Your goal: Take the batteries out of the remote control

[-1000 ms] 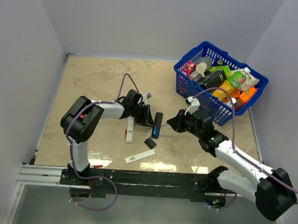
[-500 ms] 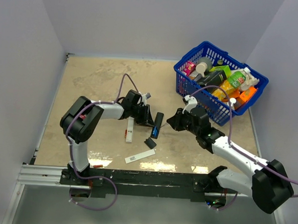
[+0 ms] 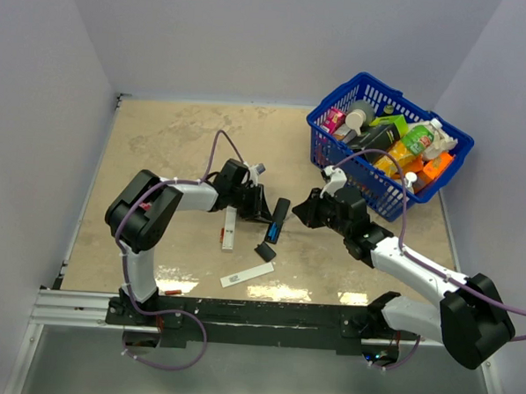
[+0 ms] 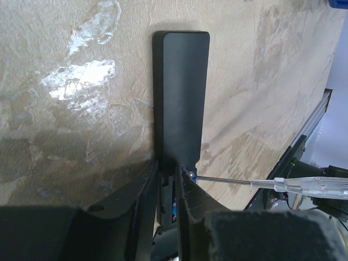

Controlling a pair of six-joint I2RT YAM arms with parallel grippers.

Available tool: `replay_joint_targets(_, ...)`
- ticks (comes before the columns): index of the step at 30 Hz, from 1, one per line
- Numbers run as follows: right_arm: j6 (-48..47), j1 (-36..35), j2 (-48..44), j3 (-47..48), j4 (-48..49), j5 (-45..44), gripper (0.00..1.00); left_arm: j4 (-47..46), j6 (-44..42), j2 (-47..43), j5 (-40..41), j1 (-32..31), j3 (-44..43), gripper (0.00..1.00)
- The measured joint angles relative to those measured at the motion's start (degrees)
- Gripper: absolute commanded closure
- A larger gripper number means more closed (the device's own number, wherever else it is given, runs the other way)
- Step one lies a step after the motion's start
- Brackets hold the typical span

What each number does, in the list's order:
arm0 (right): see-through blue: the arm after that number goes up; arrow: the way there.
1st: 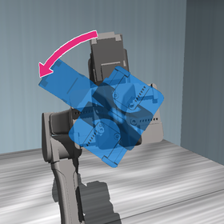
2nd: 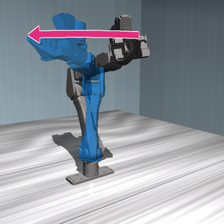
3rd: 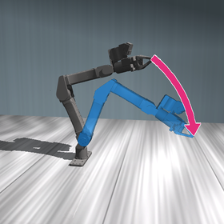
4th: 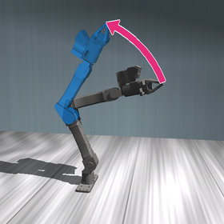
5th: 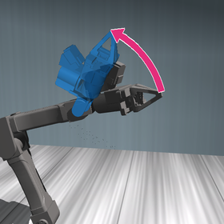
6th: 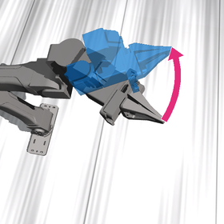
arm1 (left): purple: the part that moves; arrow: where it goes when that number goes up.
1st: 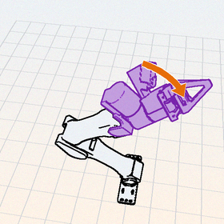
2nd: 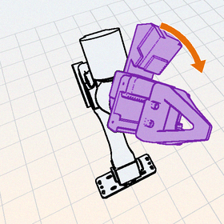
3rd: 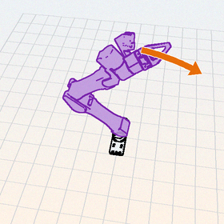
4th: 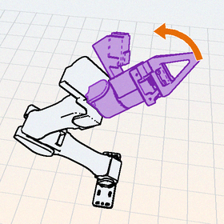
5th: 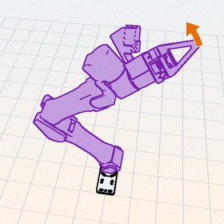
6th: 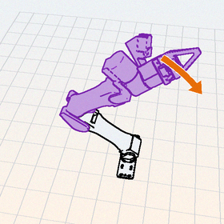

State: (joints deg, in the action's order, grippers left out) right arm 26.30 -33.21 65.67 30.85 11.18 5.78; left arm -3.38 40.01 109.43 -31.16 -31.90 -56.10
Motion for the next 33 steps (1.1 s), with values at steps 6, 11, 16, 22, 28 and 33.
replay_joint_targets(6, 0.1, 0.0, -0.2, 0.0, 0.9, 1.0, 1.00, -0.1, 0.9, -0.4, 0.0, 0.0, 0.6, 0.75)
replay_joint_targets(11, 0.6, 0.0, -0.9, -1.5, 5.0, 2.6, 1.00, 0.5, 1.0, -0.6, 0.0, 0.0, 0.6, 0.75)
replay_joint_targets(16, 1.3, 0.0, -0.8, -2.0, 6.0, 4.2, 1.00, 2.6, 1.2, -1.5, 0.7, -0.1, 0.6, 0.75)
replay_joint_targets(22, 3.1, 0.0, -2.2, -3.1, 5.8, 5.5, 1.00, 4.6, 1.2, -2.2, 1.6, -0.1, 0.6, 0.75)
replay_joint_targets(28, 3.3, 0.0, -6.7, -3.2, 1.4, 4.3, 1.00, 4.7, 1.4, -4.3, 2.6, -0.1, 3.0, 0.76)
replay_joint_targets(33, 3.0, 0.0, -9.0, -3.1, -3.3, 1.2, 1.00, 5.3, 1.5, -6.3, 3.5, -0.1, 4.9, 0.75)
